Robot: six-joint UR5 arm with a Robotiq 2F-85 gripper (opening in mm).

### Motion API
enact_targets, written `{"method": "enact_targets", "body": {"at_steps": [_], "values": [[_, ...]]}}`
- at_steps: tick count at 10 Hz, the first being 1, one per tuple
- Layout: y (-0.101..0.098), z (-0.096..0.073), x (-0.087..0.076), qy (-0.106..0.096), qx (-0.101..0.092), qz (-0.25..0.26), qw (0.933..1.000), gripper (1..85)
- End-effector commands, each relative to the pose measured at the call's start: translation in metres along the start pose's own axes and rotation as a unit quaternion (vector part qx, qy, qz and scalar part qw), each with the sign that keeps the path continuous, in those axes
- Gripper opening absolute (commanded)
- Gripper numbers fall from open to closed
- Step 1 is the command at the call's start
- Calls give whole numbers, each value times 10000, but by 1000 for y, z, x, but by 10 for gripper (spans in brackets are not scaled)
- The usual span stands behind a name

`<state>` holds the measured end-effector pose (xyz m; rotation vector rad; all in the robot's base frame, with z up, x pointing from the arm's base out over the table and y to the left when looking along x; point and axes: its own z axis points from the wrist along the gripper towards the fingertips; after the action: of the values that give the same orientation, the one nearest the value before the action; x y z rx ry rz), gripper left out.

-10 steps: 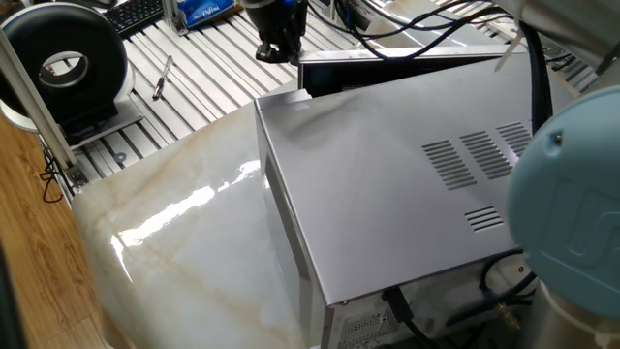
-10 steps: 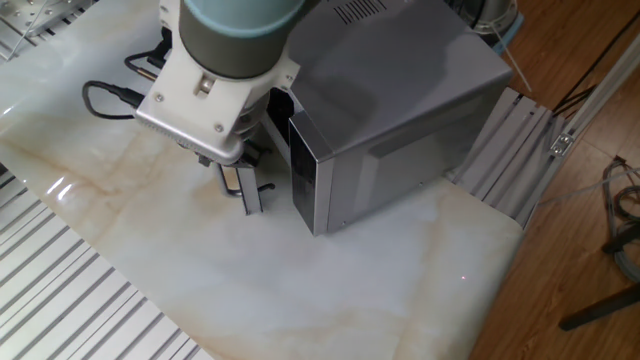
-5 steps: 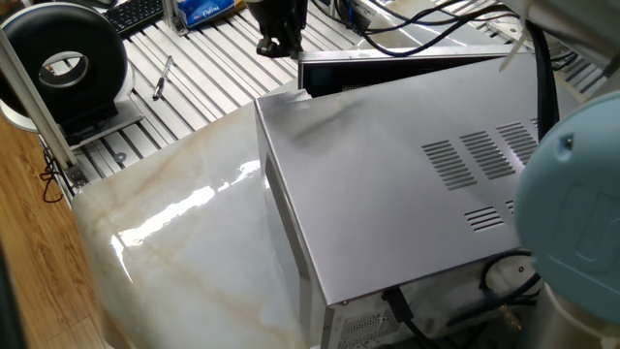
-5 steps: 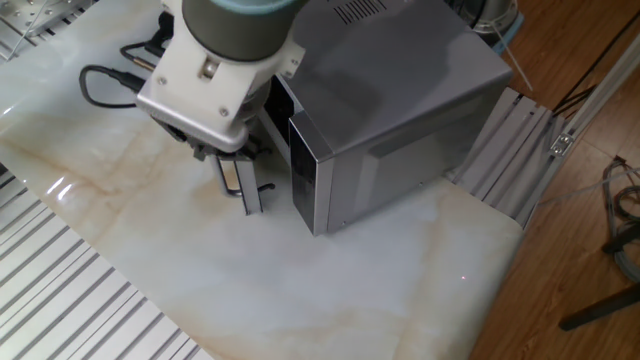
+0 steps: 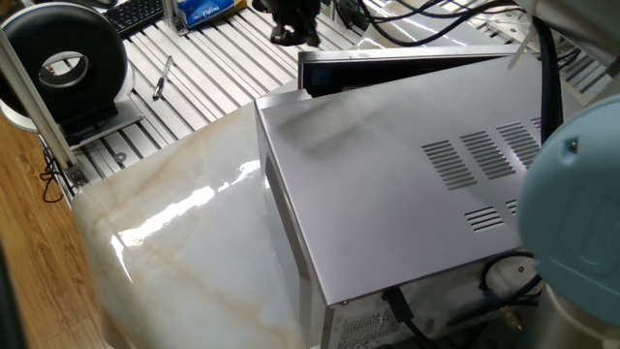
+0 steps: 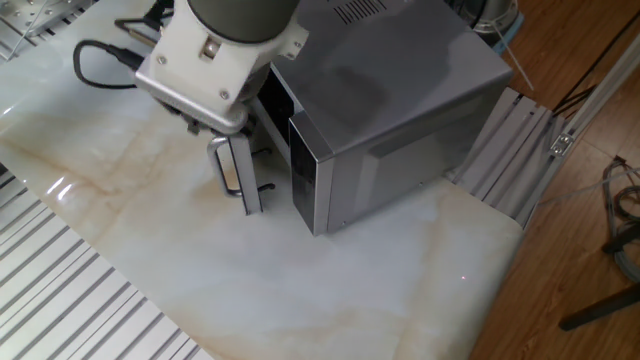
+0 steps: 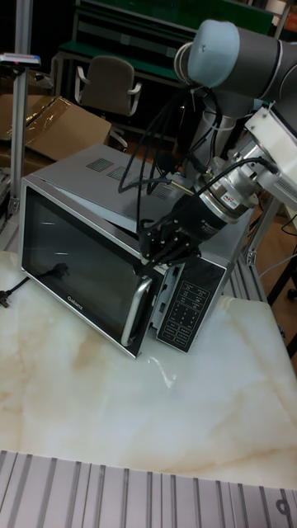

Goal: Open the microwave door

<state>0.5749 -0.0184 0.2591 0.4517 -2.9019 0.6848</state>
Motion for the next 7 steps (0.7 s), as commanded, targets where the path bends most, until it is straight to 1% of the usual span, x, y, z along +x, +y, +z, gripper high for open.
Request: {"method": "enact_targets", "body": {"at_steps": [1,2,4,5,7], "values": [[-5,-5,31,483,-1,182,9987,17],[-5,-4,39,619,-24,264,9977,17],[-9,-2,47,760,24,323,9966,17],[-7,-1,51,833,-16,399,9957,17],[7,-1,55,915,-276,632,9934,17]]}}
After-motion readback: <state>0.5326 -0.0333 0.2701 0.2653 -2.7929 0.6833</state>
